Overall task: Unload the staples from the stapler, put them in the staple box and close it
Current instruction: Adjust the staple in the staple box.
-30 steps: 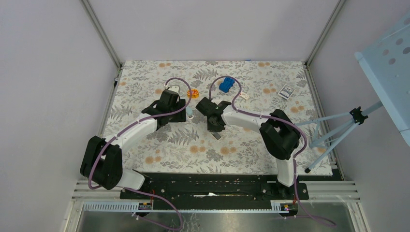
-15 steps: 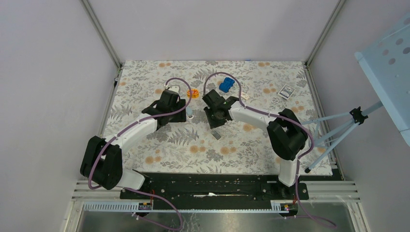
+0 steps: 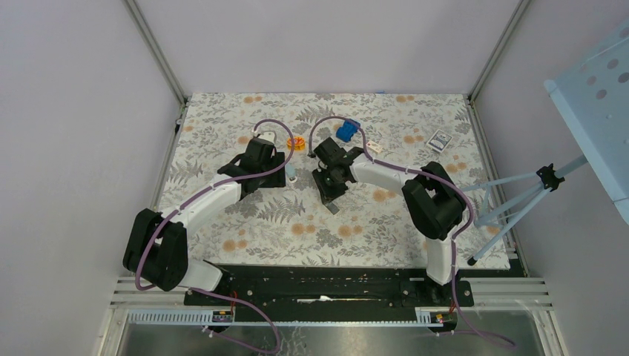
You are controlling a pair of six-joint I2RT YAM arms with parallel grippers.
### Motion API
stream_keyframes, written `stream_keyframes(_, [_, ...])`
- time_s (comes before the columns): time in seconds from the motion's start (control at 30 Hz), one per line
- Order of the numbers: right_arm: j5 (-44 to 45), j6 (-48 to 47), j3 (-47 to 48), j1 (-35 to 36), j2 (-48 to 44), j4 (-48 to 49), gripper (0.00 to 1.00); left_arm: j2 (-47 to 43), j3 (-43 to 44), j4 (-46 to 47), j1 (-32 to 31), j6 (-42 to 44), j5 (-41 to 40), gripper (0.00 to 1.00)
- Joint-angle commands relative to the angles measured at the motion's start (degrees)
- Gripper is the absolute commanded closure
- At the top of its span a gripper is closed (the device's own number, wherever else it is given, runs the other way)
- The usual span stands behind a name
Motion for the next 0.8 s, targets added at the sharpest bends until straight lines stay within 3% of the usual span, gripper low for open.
stream_keyframes(0.0, [-1.7,-1.3,1.2,-0.7,0.7,0.2,0.69,-0.7,2.3,1.5,-0.3,0.6,-1.5,0.38])
stream_keyframes(0.77, [-2.5,-0.2,-0.5,-1.1,1.9,0.9,0.73,-0.8,2.3,1.4,-0.9,0.7,-1.9,0.38])
